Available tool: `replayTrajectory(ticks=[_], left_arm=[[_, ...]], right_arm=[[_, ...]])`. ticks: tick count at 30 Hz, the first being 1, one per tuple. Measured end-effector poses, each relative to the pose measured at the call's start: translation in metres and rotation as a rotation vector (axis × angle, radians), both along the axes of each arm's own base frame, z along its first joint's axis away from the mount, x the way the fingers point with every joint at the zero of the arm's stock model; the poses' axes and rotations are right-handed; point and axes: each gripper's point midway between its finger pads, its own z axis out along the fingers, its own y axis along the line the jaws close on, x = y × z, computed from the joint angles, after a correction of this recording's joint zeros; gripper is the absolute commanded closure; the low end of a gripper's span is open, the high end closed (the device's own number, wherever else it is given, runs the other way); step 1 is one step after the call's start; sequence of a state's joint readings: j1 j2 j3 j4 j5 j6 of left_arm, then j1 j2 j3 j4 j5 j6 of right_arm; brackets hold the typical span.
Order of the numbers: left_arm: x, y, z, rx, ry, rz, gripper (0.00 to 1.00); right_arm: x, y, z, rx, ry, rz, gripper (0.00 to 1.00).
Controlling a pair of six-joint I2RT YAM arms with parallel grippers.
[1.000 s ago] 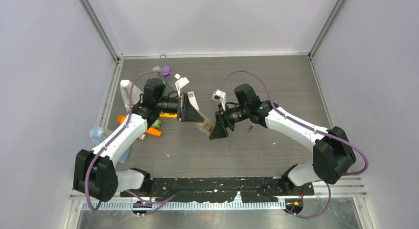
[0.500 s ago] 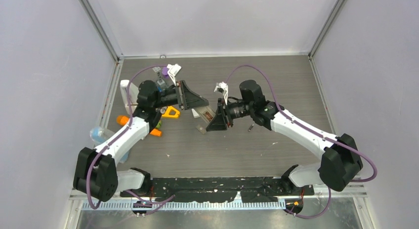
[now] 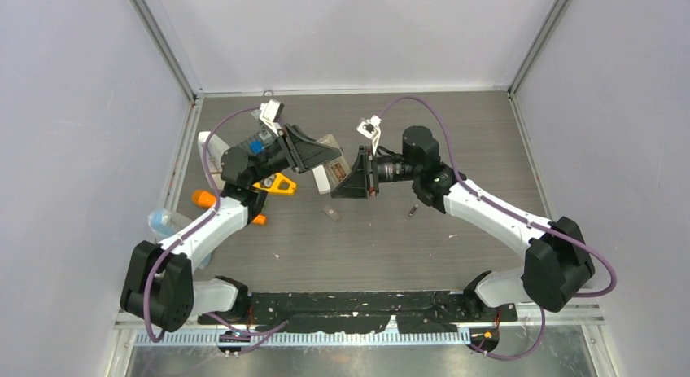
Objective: Load the batteries into the remote control
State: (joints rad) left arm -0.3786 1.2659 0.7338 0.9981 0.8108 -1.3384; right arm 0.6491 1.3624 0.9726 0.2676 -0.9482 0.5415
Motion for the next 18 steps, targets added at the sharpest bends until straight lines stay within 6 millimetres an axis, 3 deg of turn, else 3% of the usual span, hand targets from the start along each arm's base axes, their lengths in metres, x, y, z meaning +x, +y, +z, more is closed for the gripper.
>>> replayTrajectory(ticks=[2, 7, 9, 11, 12, 14, 16, 18], left_arm=[[-0.002, 0.0, -0.001, 0.003, -0.006, -0.001, 0.39], [-0.002, 0.001, -0.002, 0.026, -0.012, 0.026, 0.76], [0.001, 0.002, -0.006, 0.045, -0.01, 0.049, 0.83], [0.0, 0.004, -0.007, 0.069, -0.038, 0.074, 0.99], [0.0, 0.004, -0.007, 0.076, -0.039, 0.082, 1.0], [0.0, 0.006, -0.007, 0.091, -0.044, 0.101, 1.0], [0.0, 0.006, -0.009, 0.103, -0.041, 0.111, 1.0], [0.002, 0.007, -0.014, 0.126, -0.03, 0.124, 1.0]], right_arm=[[0.002, 0.001, 0.0, 0.004, 0.023, -0.005, 0.88], [0.004, 0.003, 0.001, 0.018, 0.059, 0.003, 0.87], [0.002, 0.003, 0.003, 0.023, 0.069, 0.009, 0.86], [-0.001, 0.003, 0.004, 0.022, 0.095, 0.021, 0.84], [-0.002, 0.003, 0.004, 0.022, 0.1, 0.025, 0.81], [-0.004, 0.003, 0.004, 0.022, 0.1, 0.031, 0.63], [-0.004, 0.003, 0.003, 0.019, 0.103, 0.03, 0.37], [0.001, 0.003, 0.0, 0.009, 0.103, 0.006, 0.26]])
